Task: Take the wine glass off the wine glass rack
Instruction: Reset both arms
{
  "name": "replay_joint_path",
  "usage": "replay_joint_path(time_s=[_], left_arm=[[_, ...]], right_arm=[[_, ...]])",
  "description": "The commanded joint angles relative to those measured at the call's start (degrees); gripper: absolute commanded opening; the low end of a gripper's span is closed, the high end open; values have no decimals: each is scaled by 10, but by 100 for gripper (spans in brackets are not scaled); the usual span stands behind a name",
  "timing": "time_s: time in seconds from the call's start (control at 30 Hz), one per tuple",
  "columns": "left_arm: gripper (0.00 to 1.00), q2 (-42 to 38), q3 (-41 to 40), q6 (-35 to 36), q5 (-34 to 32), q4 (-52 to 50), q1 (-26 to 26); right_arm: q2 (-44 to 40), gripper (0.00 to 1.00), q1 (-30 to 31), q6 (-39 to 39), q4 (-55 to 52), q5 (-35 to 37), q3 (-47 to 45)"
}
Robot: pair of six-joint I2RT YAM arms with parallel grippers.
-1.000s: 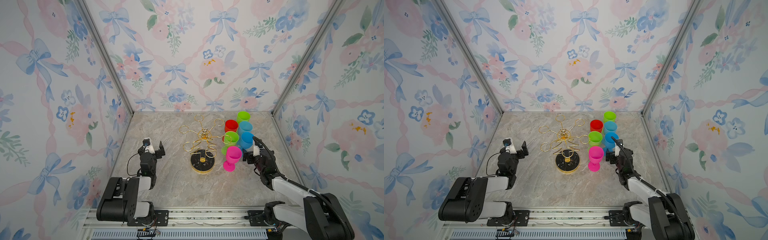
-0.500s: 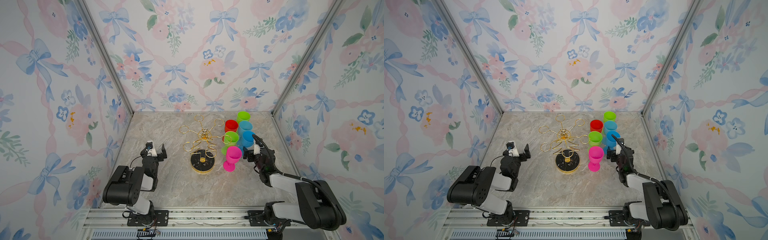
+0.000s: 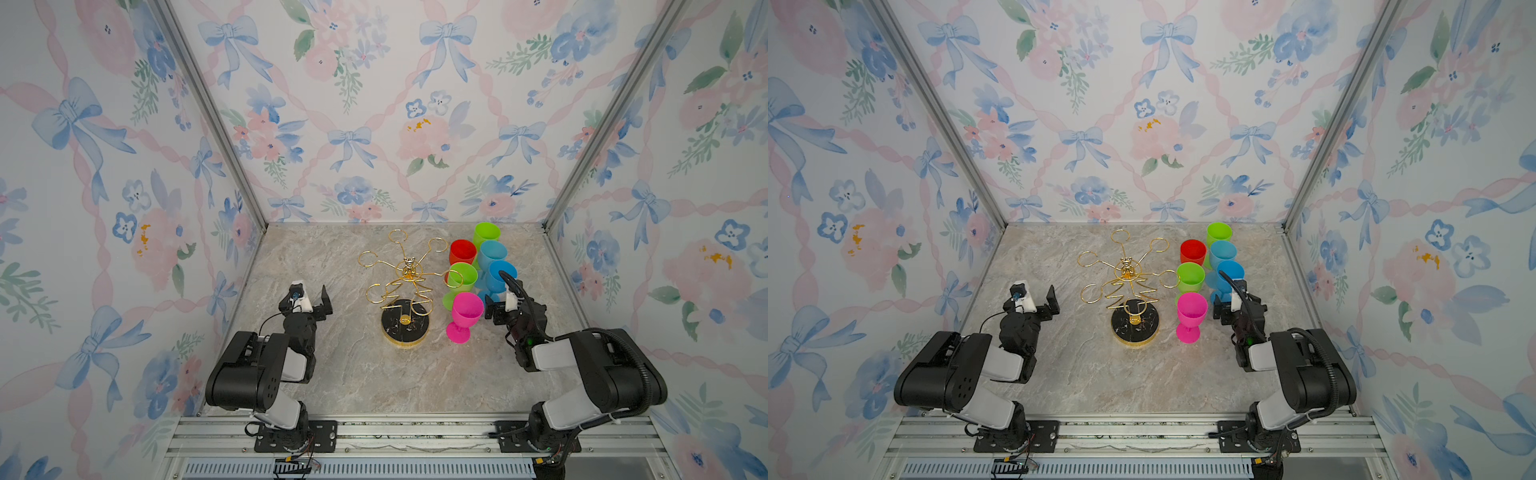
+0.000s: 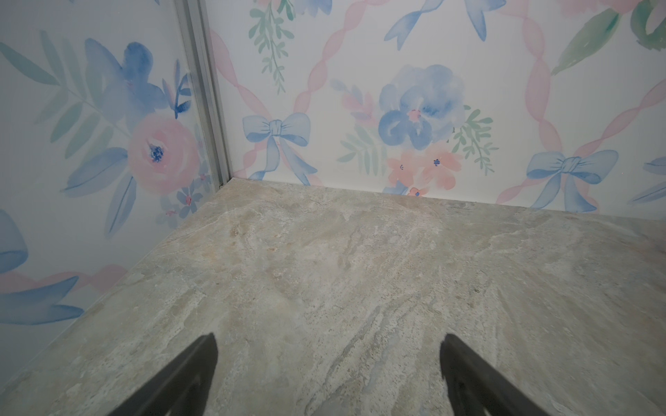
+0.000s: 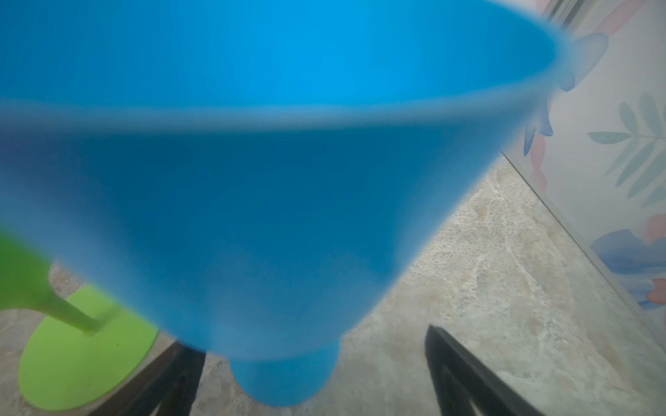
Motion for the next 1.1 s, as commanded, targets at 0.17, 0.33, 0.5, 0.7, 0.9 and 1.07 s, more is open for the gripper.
replay_joint_path(time_s=[0.17, 0.33, 0.5, 0.7, 0.9, 1.07], left_arm=[[98, 7, 2, 13, -18, 4, -7], [98, 6, 1, 13, -19, 5, -9], [98, 7, 5, 19, -24, 0, -14], [98, 7, 4, 19, -26, 0, -14], [98, 6, 5, 21, -26, -1, -15], [98, 6, 5, 22, -27, -2, -16]], right_arm=[[0, 97, -13, 7, 11, -5, 20], [0, 97, -17, 13, -9, -3, 31], [0, 97, -19, 17, -30, 4, 42], [-2, 97, -23, 23, -78, 8, 66], [-2, 97, -25, 25, -78, 7, 66], [-2, 97, -25, 25, -79, 6, 66]])
